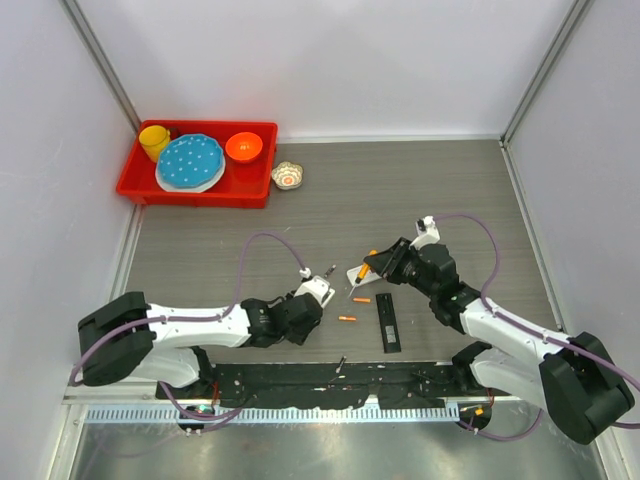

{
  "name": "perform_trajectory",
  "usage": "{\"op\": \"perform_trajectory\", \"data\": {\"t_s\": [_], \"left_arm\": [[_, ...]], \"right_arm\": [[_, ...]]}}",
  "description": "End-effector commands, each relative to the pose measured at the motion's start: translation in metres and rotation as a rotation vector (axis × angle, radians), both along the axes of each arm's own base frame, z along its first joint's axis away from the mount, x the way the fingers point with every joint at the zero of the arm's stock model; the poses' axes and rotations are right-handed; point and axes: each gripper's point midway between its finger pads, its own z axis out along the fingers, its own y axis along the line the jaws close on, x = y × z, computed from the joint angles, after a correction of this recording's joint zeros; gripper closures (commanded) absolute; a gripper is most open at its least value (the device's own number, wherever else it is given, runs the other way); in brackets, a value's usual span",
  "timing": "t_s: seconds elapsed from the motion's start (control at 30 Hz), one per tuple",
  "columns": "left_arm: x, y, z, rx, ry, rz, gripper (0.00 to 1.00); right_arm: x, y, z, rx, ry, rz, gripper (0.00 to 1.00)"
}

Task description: Unload the batteries from the remote control

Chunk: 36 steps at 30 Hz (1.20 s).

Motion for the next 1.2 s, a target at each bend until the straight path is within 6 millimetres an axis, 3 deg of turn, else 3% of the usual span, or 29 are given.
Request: {"op": "perform_trajectory", "data": {"t_s": [0.0,0.13,0.27,0.37,0.4,0.53,0.57,0.87,1.17], "left_arm": [[0.003,-0.015,0.012,-0.070,-0.038,-0.047,0.88],[0.003,-0.014,0.007,-0.016,-0.017,-0.052,0.67],[0.009,-0.013,0.009,0.026,-0.027,-0.018,0.27],[0.016,-0.007,0.012,0.077,-0.044,0.034,0.21],[0.018,-0.005,0.014,0.087,-0.051,0.047,0.21],[0.023,-0.002,0.018,0.126,-0.064,0.065,0.48],[0.024,-0.003,0.019,0.127,-0.061,0.057,0.50],[0.029,-0.022,0.006,0.058,0.009,-0.087,0.49],[0.045,-0.050,0.007,0.115,-0.066,-0.308,0.62]], "right_arm": [[0.016,0.009,0.031,0.040,-0.091,-0.008,0.99],[0.016,0.011,0.031,0.040,-0.087,-0.002,0.99],[0.017,0.010,0.031,0.036,-0.092,-0.003,0.99],[0.017,0.010,0.032,0.032,-0.097,-0.005,0.99],[0.017,0.010,0.033,0.033,-0.101,-0.004,0.99],[0.019,0.009,0.034,0.026,-0.107,-0.008,0.99],[0.019,0.009,0.034,0.027,-0.108,-0.006,0.99],[0.019,0.006,0.035,0.021,-0.115,-0.018,0.99],[0.022,0.005,0.036,-0.008,-0.131,-0.021,0.99]]}}
